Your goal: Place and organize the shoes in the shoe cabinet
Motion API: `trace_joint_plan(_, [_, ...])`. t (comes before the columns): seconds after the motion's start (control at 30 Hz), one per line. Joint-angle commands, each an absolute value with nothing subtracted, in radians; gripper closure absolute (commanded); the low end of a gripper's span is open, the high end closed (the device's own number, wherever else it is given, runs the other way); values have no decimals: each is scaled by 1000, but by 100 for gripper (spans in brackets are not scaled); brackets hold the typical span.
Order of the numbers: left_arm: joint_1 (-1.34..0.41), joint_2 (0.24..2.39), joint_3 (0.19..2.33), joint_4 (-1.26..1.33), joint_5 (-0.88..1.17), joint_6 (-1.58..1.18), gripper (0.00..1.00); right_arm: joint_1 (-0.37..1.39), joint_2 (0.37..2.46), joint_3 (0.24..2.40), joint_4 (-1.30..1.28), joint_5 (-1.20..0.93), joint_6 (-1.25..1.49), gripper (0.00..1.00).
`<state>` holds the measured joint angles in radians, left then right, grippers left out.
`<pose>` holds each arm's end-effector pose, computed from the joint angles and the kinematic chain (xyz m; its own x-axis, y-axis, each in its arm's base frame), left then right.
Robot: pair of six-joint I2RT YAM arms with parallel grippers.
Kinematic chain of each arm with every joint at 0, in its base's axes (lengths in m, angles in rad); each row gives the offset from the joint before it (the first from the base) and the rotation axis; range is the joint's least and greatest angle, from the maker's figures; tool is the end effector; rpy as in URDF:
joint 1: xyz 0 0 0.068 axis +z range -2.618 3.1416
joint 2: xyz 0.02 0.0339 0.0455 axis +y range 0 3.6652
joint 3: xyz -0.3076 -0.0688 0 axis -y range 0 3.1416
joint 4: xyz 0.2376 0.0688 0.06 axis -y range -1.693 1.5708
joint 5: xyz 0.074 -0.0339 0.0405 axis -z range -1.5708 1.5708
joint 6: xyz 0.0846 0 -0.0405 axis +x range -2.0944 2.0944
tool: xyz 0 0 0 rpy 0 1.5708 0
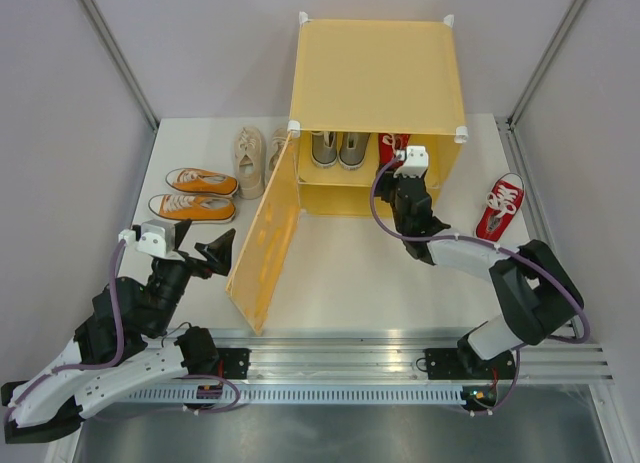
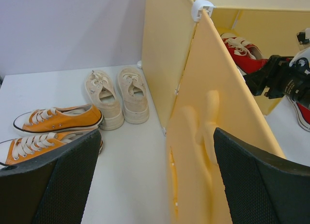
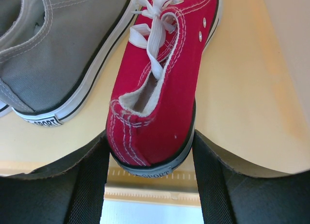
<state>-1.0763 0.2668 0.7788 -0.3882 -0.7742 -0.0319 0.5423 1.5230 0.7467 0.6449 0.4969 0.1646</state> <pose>0.0684 -0.0023 0.3799 0.0490 -0.1389 -0.9891 0.3018 0.9461 -0.1179 0.3326 0.1533 0.2776 -0.1187 0.0966 -0.9882 -0.0299 0.9945 0.1008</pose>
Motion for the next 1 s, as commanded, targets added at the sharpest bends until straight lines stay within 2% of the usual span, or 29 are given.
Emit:
trace_joint_plan(0.0, [-1072, 253, 798, -379, -756, -60, 0, 540, 1539, 770, 747, 426, 175, 99])
trace_joint_plan(0.23, [-1072, 253, 798, -379, -756, -60, 0, 538, 1574, 824, 719, 541, 173, 99])
trace_joint_plan(0.5, [-1072, 255, 796, -380, -755, -60, 0, 534, 1635, 882, 732, 568, 170, 99])
trace_joint_plan(0.97, [-1072, 256, 798, -380, -755, -60, 0, 508, 1710, 899, 845, 344, 138, 99])
